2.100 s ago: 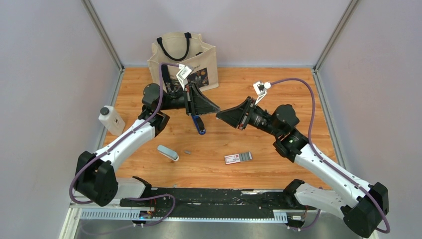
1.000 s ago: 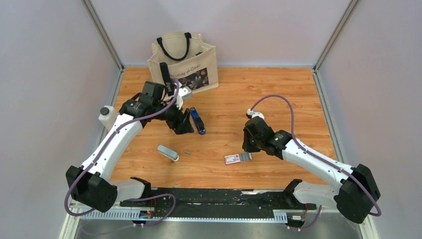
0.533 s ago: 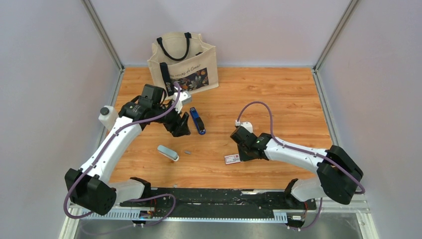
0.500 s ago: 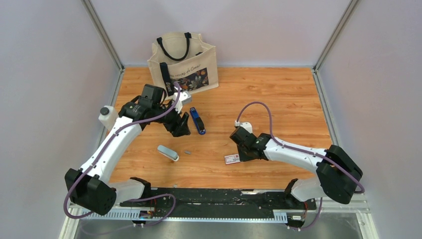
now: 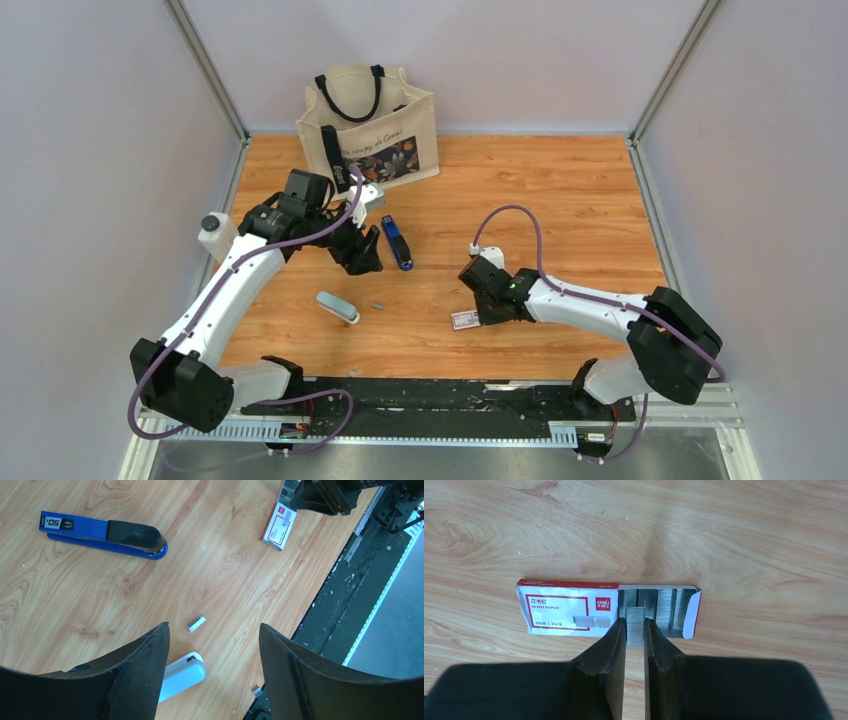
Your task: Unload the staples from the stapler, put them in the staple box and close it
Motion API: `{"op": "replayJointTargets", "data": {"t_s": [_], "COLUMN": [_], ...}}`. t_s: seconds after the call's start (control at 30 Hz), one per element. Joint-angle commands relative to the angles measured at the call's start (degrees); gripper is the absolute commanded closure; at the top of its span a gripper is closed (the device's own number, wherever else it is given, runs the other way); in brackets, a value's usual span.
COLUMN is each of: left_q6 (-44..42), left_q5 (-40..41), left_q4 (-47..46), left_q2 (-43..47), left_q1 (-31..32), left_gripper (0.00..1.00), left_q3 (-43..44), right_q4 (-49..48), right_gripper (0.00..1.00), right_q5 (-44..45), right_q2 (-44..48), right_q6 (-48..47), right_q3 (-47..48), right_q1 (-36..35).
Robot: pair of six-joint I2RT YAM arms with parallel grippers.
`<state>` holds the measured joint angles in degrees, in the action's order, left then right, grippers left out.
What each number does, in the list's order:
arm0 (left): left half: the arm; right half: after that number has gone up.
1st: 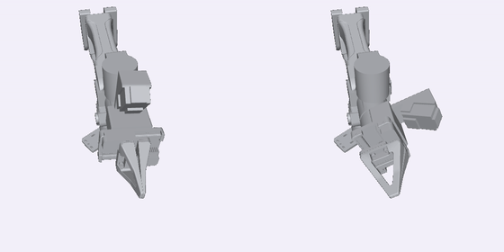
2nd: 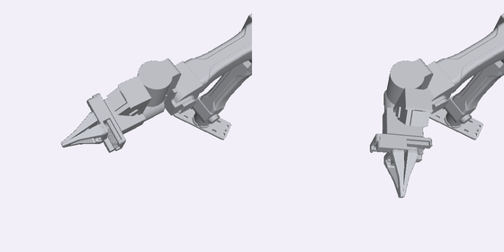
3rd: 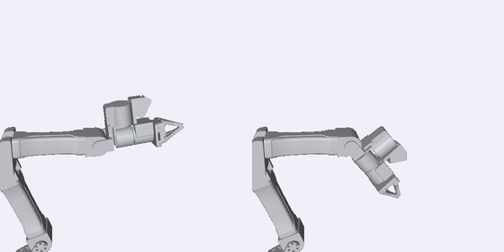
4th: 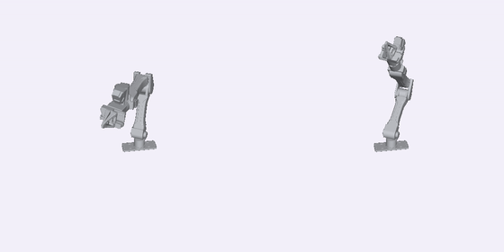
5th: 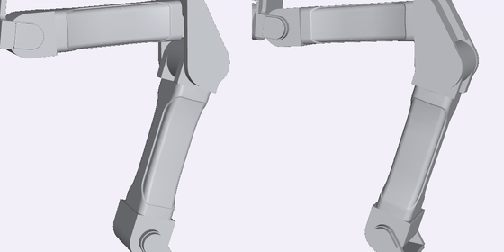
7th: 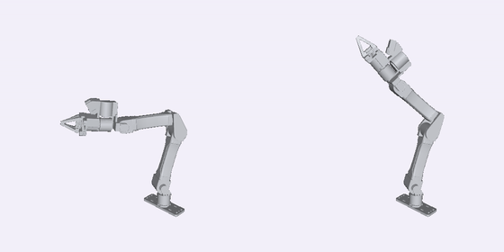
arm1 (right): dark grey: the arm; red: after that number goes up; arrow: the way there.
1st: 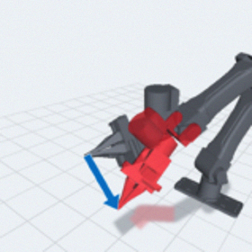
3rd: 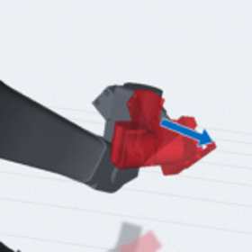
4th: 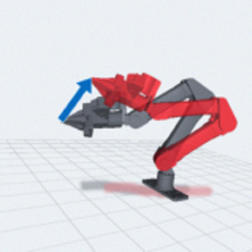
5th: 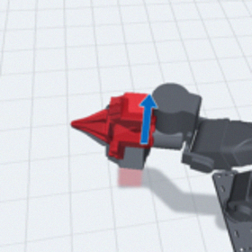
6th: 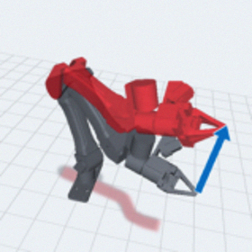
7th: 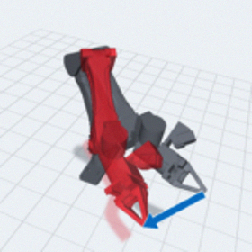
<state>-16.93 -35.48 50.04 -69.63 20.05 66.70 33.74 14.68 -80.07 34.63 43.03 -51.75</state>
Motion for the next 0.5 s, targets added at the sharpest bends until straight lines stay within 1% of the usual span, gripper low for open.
{"op": "replayJointTargets", "data": {"t_s": [0.0,0.47], "left_q6": [-1.53,-1.35], "left_q5": [-0.99,-2.04], "left_q4": [0.06,-0.47], "left_q2": [1.86,2.30], "left_q1": [-0.19,-0.10], "left_gripper": [0.27,0.27], "left_q3": [-0.34,-1.66], "right_q4": [-2.01,-2.10], "right_gripper": [0.85,0.85], "right_q5": [1.05,1.67], "right_q2": [-0.87,-2.37], "right_q6": [-0.35,-1.85], "right_q3": [1.09,2.68], "right_q1": [-0.46,-0.46]}}
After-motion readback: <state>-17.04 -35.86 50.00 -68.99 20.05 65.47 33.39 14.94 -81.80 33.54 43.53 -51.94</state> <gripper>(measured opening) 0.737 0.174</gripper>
